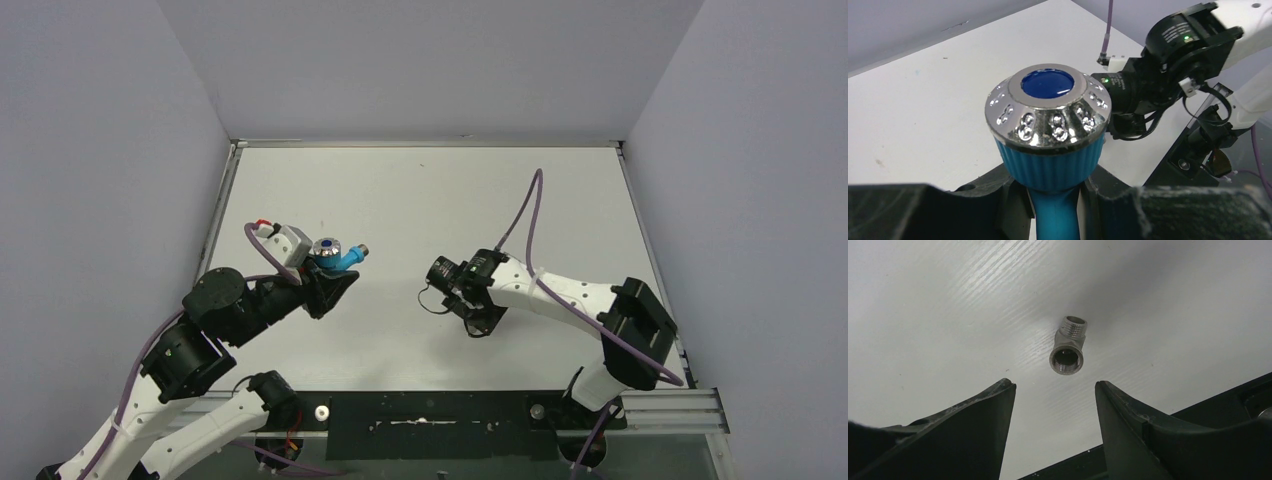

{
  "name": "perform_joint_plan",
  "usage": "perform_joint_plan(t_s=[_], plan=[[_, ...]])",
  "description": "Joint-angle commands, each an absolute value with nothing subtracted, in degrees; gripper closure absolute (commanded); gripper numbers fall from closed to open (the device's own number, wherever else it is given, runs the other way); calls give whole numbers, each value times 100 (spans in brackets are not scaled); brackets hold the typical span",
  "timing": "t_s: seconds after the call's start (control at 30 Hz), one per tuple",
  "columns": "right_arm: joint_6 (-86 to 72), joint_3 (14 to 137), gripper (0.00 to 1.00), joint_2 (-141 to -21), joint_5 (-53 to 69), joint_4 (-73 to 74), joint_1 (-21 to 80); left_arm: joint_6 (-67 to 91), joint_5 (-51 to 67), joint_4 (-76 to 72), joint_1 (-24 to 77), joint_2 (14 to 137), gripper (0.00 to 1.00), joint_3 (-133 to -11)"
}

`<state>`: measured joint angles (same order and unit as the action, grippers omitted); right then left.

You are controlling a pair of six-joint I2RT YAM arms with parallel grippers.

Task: Install the water faucets
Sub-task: Pick up the adaptor at the center of the board.

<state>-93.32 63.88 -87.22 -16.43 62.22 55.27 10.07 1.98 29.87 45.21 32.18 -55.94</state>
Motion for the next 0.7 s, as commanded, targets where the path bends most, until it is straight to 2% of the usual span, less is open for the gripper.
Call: perform_joint_plan(t_s=[0.0,0.67], plan=[[-9852,6779,39,-9104,-1819,6338,5532,1081,386,2560,4495,3126,100,-5594],[-9413,6091,41,-9337,-1473,5490,5291,1093,371,2619,4500,3155,100,-5601]])
